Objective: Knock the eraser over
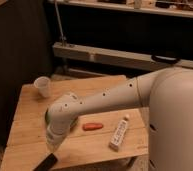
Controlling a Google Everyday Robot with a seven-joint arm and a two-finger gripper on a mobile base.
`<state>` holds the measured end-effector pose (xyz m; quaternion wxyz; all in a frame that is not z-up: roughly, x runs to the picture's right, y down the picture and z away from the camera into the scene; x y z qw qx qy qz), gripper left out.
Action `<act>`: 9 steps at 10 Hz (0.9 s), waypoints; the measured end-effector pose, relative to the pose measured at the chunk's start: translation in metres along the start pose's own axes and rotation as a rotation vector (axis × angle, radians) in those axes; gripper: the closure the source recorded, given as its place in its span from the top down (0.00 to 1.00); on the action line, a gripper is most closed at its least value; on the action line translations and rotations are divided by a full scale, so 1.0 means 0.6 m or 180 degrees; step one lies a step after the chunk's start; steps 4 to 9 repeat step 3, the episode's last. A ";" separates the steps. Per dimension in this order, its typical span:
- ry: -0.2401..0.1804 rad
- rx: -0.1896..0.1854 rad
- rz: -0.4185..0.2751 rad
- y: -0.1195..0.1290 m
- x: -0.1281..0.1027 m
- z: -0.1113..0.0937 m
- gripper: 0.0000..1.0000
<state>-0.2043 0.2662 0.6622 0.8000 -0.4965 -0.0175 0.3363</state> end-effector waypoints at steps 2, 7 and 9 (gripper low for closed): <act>-0.0028 0.0075 0.0056 -0.011 -0.001 -0.010 0.00; -0.0053 0.0143 0.0070 -0.023 -0.007 -0.020 0.00; -0.0053 0.0143 0.0070 -0.023 -0.007 -0.020 0.00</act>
